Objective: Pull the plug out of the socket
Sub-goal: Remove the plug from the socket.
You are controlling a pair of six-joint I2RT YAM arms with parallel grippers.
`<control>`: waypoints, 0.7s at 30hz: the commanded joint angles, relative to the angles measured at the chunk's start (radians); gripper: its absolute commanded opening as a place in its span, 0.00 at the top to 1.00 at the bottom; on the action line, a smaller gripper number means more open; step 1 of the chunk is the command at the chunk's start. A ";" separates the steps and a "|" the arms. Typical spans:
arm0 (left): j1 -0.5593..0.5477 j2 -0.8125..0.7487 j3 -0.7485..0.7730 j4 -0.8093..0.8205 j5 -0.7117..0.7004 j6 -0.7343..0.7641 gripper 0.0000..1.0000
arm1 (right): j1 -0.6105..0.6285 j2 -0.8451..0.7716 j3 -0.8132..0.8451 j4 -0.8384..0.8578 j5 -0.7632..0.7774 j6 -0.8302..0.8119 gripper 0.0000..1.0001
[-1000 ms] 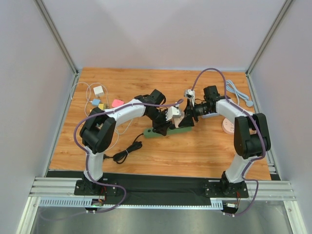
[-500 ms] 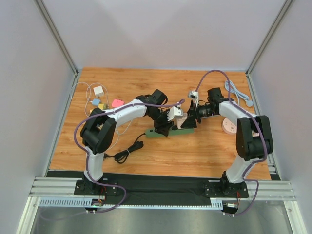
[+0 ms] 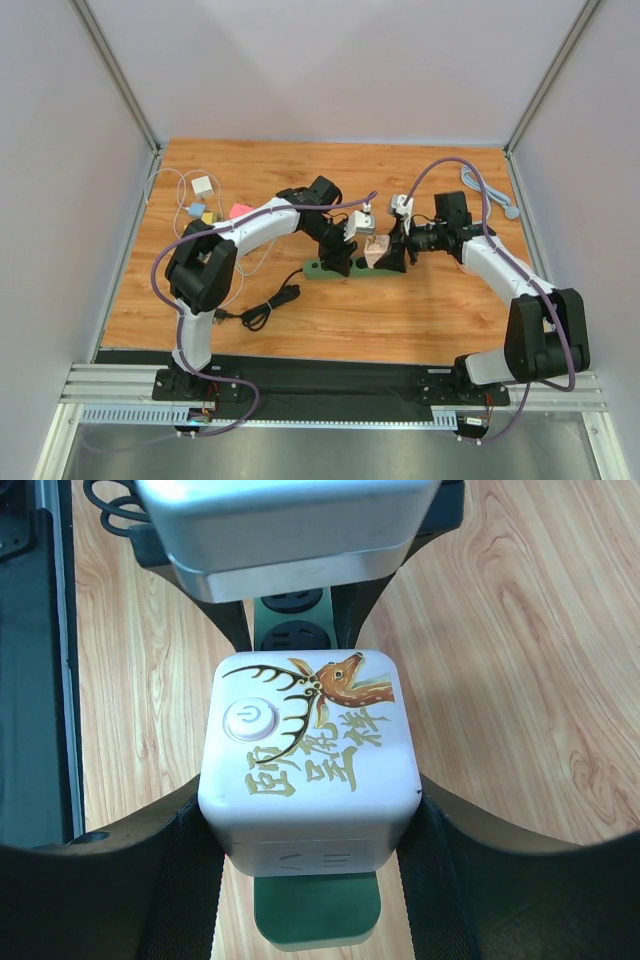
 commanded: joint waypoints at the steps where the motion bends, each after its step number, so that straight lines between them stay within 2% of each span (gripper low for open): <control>1: 0.007 -0.019 0.062 0.014 0.122 -0.058 1.00 | 0.000 -0.014 -0.004 0.071 0.112 -0.010 1.00; 5: 0.003 -0.030 0.054 0.019 0.079 -0.055 1.00 | 0.018 0.121 0.142 -0.076 0.073 -0.010 1.00; 9: -0.011 -0.027 0.071 0.003 0.043 -0.050 1.00 | 0.137 0.149 0.159 -0.084 0.179 -0.010 1.00; 12: -0.013 -0.028 0.072 -0.003 0.033 -0.047 1.00 | 0.168 0.177 0.180 -0.096 0.155 -0.010 1.00; 15: -0.010 -0.051 0.036 0.028 0.023 -0.050 1.00 | 0.126 0.183 0.168 -0.080 0.098 -0.010 1.00; 21: 0.018 -0.097 -0.035 0.109 0.036 -0.076 1.00 | -0.087 0.181 0.148 0.001 -0.092 -0.010 1.00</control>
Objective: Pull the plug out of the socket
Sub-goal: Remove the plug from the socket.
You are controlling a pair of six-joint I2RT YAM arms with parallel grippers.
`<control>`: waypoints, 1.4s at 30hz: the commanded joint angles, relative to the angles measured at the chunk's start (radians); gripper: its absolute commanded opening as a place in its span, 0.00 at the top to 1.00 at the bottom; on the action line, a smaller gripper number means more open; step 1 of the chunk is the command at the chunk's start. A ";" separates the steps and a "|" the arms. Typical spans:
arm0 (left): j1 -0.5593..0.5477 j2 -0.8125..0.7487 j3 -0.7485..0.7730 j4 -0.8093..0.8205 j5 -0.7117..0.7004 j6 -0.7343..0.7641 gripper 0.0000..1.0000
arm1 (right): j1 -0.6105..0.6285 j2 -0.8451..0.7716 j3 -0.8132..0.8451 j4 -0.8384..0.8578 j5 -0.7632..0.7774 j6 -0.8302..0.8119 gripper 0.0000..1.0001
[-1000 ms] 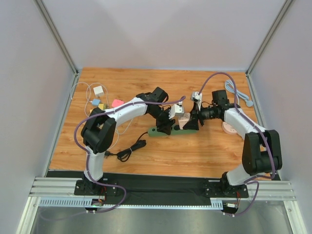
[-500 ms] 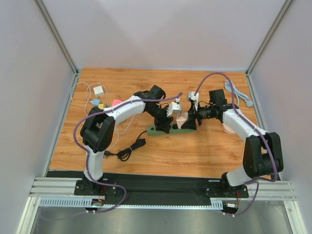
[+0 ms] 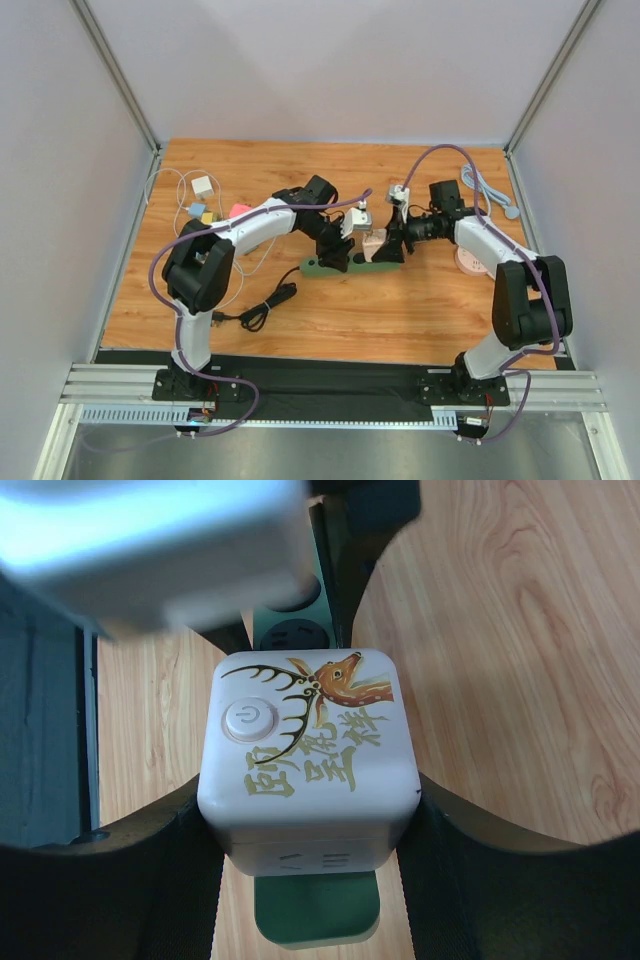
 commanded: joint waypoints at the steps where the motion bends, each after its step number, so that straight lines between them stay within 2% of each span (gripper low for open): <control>1: 0.005 -0.103 -0.019 0.113 0.085 -0.055 1.00 | -0.127 -0.004 -0.019 0.116 -0.111 0.006 1.00; 6: 0.010 -0.128 -0.045 0.145 0.048 -0.062 1.00 | -0.239 0.025 -0.055 0.288 -0.179 0.006 1.00; 8: 0.010 -0.128 -0.045 0.145 0.035 -0.059 1.00 | -0.245 0.043 -0.052 0.295 -0.168 0.006 1.00; 11: 0.010 -0.132 -0.040 0.137 0.012 -0.044 1.00 | -0.244 0.069 -0.041 0.308 -0.144 0.006 1.00; 16: 0.008 -0.100 0.005 0.079 0.008 -0.012 1.00 | -0.204 0.013 -0.032 0.164 -0.079 0.006 1.00; 21: 0.004 -0.063 0.018 0.064 0.008 -0.006 1.00 | -0.135 -0.153 -0.157 0.230 -0.127 0.006 1.00; 23: 0.004 -0.060 0.012 0.073 0.008 -0.025 1.00 | -0.132 -0.172 -0.185 0.302 -0.128 0.006 1.00; 25: 0.007 -0.071 0.004 0.113 0.009 -0.074 1.00 | -0.132 -0.143 -0.139 0.261 -0.136 0.006 1.00; 28: 0.014 -0.129 -0.040 0.232 0.020 -0.178 0.69 | -0.133 -0.095 -0.096 0.183 -0.136 0.006 1.00; 29: 0.019 -0.152 -0.081 0.276 0.019 -0.208 0.50 | -0.133 -0.092 -0.096 0.178 -0.139 0.006 1.00; 31: 0.036 -0.226 -0.131 0.427 0.017 -0.310 0.35 | -0.133 -0.092 -0.093 0.180 -0.150 0.006 1.00; 32: 0.043 -0.252 -0.181 0.477 0.003 -0.350 0.21 | -0.133 -0.093 -0.093 0.184 -0.150 0.006 1.00; 33: 0.059 -0.298 -0.206 0.581 -0.004 -0.387 0.13 | -0.135 -0.095 -0.093 0.192 -0.150 0.006 1.00; 35: 0.074 -0.357 -0.267 0.674 -0.041 -0.505 0.01 | -0.139 -0.095 -0.096 0.228 -0.148 0.006 1.00; 38: 0.094 -0.416 -0.309 0.789 -0.110 -0.666 0.00 | -0.149 -0.096 -0.104 0.302 -0.136 0.006 1.00; 42: 0.100 -0.464 -0.376 0.954 -0.133 -0.863 0.00 | -0.161 -0.087 -0.122 0.417 -0.122 0.006 1.00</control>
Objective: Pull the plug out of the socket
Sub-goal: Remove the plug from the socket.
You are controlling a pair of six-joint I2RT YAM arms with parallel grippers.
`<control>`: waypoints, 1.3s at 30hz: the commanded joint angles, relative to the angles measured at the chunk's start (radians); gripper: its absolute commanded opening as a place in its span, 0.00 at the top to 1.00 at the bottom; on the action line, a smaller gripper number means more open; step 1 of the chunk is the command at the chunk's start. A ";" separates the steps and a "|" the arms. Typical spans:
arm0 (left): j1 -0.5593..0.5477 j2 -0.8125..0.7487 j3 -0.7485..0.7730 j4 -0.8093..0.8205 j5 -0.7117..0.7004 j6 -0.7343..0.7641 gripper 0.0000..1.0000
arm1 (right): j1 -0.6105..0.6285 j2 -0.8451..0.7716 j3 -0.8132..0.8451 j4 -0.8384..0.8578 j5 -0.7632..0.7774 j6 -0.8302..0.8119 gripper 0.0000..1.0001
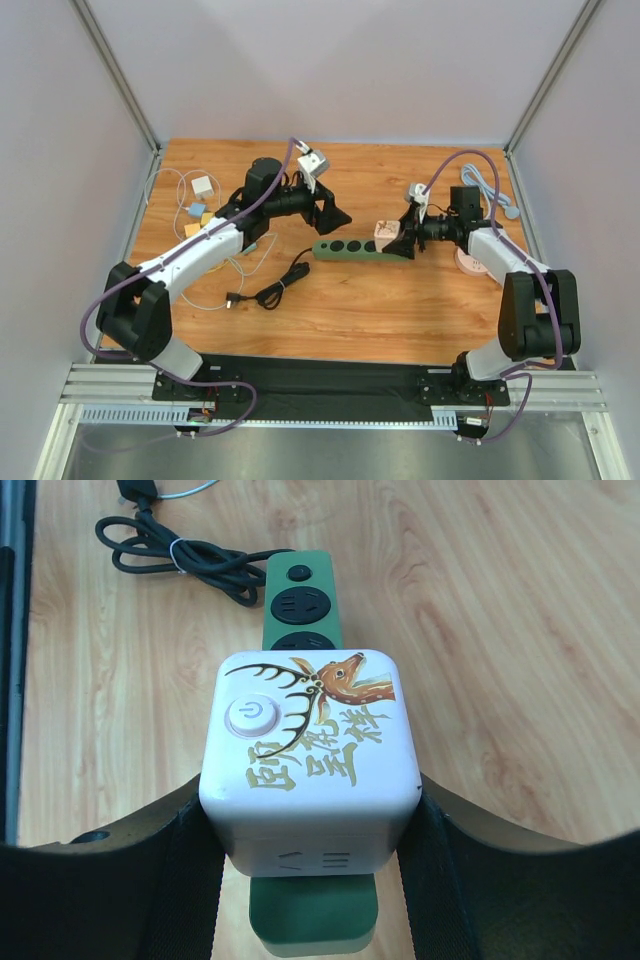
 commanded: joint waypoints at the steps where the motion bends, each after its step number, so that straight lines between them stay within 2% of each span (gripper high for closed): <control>1: -0.005 -0.042 -0.057 0.227 -0.033 -0.297 0.00 | -0.022 -0.006 0.007 0.201 -0.024 -0.007 1.00; 3: -0.005 -0.051 -0.088 0.266 -0.039 -0.371 0.00 | -0.025 -0.003 0.006 0.226 -0.016 -0.007 1.00; 6: -0.005 -0.044 -0.135 0.332 -0.045 -0.562 0.00 | -0.022 -0.009 -0.006 0.244 -0.009 -0.007 1.00; 12: -0.007 0.063 -0.192 0.506 -0.041 -0.707 0.03 | -0.023 0.009 -0.003 0.230 0.011 -0.007 1.00; 15: -0.007 0.172 -0.120 0.504 0.011 -0.733 0.13 | -0.019 0.043 0.006 0.217 0.017 -0.007 1.00; 16: -0.007 0.201 -0.081 0.501 0.039 -0.745 0.22 | -0.023 0.056 0.016 0.201 0.019 -0.007 1.00; 19: -0.007 0.303 -0.031 0.497 0.096 -0.785 0.42 | -0.025 0.116 0.018 0.213 0.028 -0.007 1.00; 21: -0.007 0.340 -0.039 0.524 0.107 -0.802 0.51 | -0.025 0.142 0.015 0.238 0.050 -0.007 1.00; 22: -0.007 0.346 -0.062 0.535 0.104 -0.805 0.60 | -0.028 0.149 0.023 0.229 0.056 -0.007 1.00; 24: -0.007 0.354 -0.076 0.543 0.105 -0.811 0.70 | -0.026 0.146 0.017 0.235 0.073 -0.007 1.00; 25: -0.007 0.360 -0.079 0.544 0.122 -0.818 0.79 | -0.028 0.141 0.014 0.236 0.083 -0.007 1.00; 30: -0.010 0.429 -0.073 0.535 0.125 -0.847 0.88 | -0.028 0.168 0.049 0.164 0.123 -0.007 1.00; 35: -0.011 0.518 0.001 0.463 0.107 -0.864 0.99 | -0.028 0.193 0.066 0.121 0.159 -0.007 1.00; 39: -0.017 0.559 0.039 0.399 0.091 -0.856 1.00 | -0.026 0.215 0.084 0.088 0.174 -0.007 1.00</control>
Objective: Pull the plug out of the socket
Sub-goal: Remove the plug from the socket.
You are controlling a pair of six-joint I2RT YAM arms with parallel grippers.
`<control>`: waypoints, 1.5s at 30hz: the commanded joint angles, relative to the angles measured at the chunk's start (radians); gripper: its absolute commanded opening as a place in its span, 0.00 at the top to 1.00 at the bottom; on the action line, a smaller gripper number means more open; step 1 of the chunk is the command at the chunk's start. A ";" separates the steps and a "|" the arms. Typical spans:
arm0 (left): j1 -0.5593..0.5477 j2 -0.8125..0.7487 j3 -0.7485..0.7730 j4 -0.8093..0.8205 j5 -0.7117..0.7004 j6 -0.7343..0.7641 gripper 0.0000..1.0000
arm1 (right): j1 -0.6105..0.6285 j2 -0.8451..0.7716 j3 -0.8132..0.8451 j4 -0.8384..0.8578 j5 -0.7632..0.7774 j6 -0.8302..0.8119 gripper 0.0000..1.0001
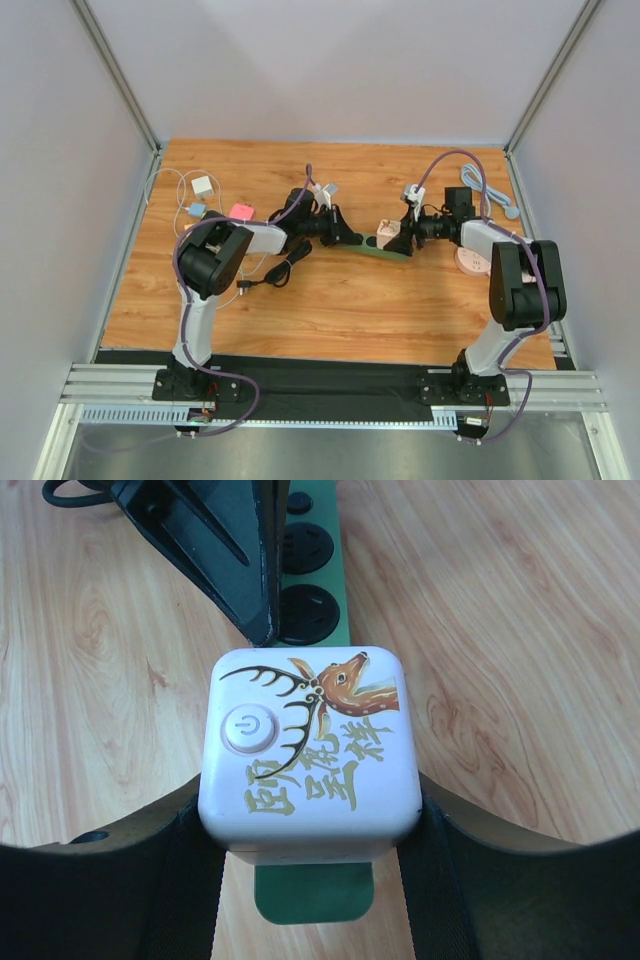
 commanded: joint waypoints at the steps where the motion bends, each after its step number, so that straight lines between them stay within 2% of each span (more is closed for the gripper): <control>1: -0.012 0.020 0.053 -0.047 -0.016 -0.010 1.00 | -0.003 0.026 0.049 -0.026 0.071 -0.007 1.00; 9: -0.012 0.059 0.075 -0.014 -0.033 -0.079 1.00 | -0.002 0.051 0.075 -0.082 0.103 -0.007 1.00; 16: -0.024 0.071 0.136 -0.263 -0.074 0.033 1.00 | 0.000 0.042 0.078 -0.094 0.117 -0.007 1.00; 21: -0.037 0.068 0.093 -0.330 -0.094 0.094 1.00 | 0.004 -0.019 0.051 -0.059 0.149 -0.007 1.00; 27: -0.049 0.065 0.055 -0.370 -0.102 0.125 1.00 | 0.079 -0.068 0.092 -0.161 0.250 -0.007 1.00; 32: -0.052 0.064 0.067 -0.399 -0.105 0.136 1.00 | 0.213 -0.139 0.095 -0.194 0.387 -0.007 1.00; 34: -0.055 0.065 0.076 -0.413 -0.103 0.146 1.00 | 0.192 -0.136 0.090 -0.165 0.360 -0.007 1.00; 42: -0.058 0.071 0.053 -0.410 -0.107 0.150 1.00 | -0.003 -0.061 0.049 -0.028 0.074 -0.007 1.00; 45: -0.061 0.073 0.058 -0.415 -0.108 0.153 1.00 | -0.025 -0.050 0.044 -0.020 0.046 -0.007 1.00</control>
